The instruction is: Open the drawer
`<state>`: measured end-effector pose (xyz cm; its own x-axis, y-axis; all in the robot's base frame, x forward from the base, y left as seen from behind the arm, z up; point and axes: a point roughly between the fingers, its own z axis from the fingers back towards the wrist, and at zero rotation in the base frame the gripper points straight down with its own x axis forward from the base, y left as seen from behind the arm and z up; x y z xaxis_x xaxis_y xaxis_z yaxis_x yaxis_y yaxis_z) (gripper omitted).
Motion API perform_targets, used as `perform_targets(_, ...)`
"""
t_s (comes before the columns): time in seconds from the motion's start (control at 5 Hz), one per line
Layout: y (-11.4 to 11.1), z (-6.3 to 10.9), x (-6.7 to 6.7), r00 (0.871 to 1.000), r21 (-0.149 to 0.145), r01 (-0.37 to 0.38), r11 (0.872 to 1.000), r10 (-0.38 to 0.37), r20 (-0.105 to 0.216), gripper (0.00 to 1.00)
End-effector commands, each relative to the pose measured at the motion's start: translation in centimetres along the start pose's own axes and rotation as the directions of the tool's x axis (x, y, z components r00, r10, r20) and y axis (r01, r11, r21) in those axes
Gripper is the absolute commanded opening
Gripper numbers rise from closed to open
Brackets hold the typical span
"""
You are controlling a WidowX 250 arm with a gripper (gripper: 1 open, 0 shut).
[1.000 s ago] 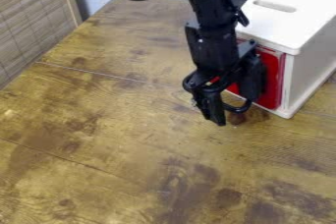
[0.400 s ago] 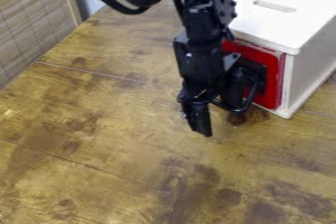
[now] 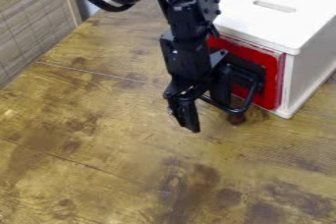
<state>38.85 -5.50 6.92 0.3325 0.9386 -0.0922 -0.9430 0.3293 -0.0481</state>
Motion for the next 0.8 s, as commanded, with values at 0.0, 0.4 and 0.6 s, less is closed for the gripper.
perform_targets(0.0,-1.4,2.9,0.8,0.999,-0.078,0.025,0.997,-0.022,0.045,1.00)
perform_targets(0.4,-2.1,2.0,1.9,0.998,-0.067,0.027,0.997,-0.023,0.058,1.00)
perform_targets(0.6,-2.1,1.6,3.0,0.998,-0.060,0.009,0.998,-0.005,0.067,1.00)
